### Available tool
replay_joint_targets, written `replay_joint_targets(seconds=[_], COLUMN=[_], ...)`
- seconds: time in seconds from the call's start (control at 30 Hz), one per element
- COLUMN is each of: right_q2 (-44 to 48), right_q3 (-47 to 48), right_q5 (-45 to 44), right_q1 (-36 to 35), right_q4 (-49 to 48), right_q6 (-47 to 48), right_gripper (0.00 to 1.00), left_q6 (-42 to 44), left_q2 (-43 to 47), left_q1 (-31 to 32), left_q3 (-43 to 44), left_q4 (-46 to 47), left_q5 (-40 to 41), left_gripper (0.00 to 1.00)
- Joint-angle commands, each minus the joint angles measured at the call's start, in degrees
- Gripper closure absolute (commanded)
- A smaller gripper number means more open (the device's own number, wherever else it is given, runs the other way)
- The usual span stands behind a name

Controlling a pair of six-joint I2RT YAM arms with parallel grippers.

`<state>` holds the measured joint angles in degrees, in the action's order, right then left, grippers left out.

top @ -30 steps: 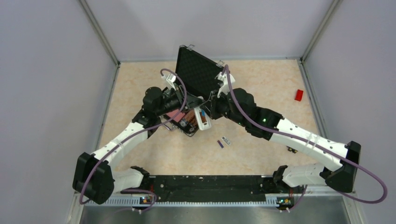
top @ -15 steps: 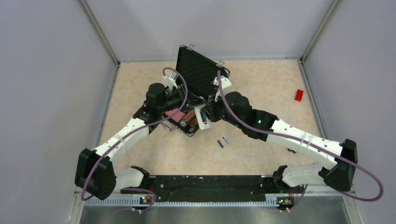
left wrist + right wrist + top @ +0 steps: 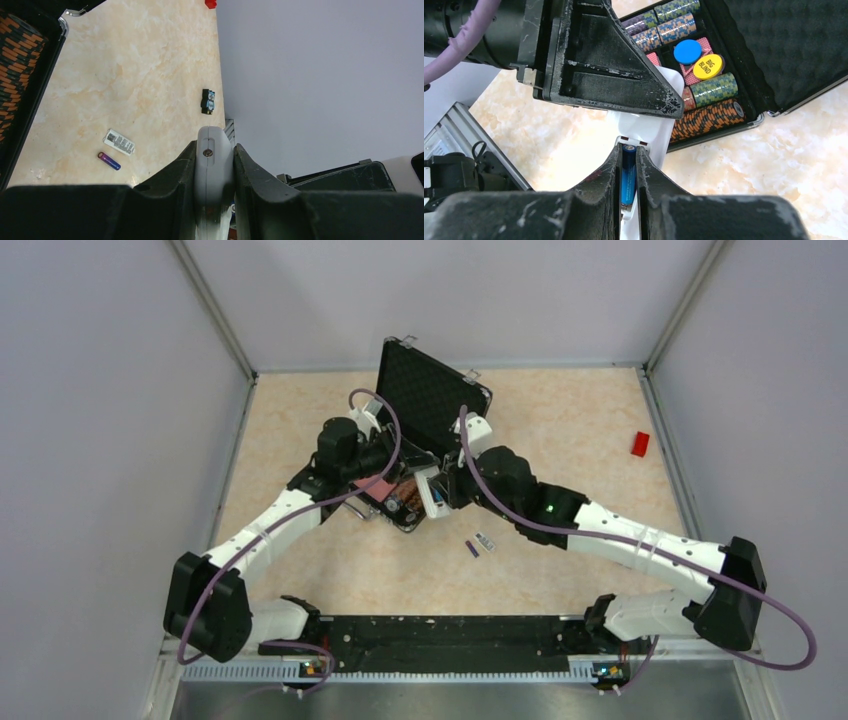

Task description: Load the batteries into the remote control

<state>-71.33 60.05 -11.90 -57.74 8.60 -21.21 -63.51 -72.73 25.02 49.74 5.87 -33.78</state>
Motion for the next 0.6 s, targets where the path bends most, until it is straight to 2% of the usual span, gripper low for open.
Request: replay_joint_targets(seconds=[0.0, 0.57], right_q2=[1.67, 1.27], right_q3=[-1.46, 2.55], right_q5=[1.04, 0.04], right_q1=[-0.32, -0.26], right_q4=[-0.1, 3.76], right_q6=[0.27, -3.14], right_gripper=[0.88, 0.68], left_q6=[-2.72, 1.54], left_q2=[0.51, 0.67], left_q1=[-0.9, -0.93], left_q3=[2.83, 2.75], left_q4=[2.99, -1.18], left_q5=[-0.56, 1.79], left_gripper=[1.0, 1.0])
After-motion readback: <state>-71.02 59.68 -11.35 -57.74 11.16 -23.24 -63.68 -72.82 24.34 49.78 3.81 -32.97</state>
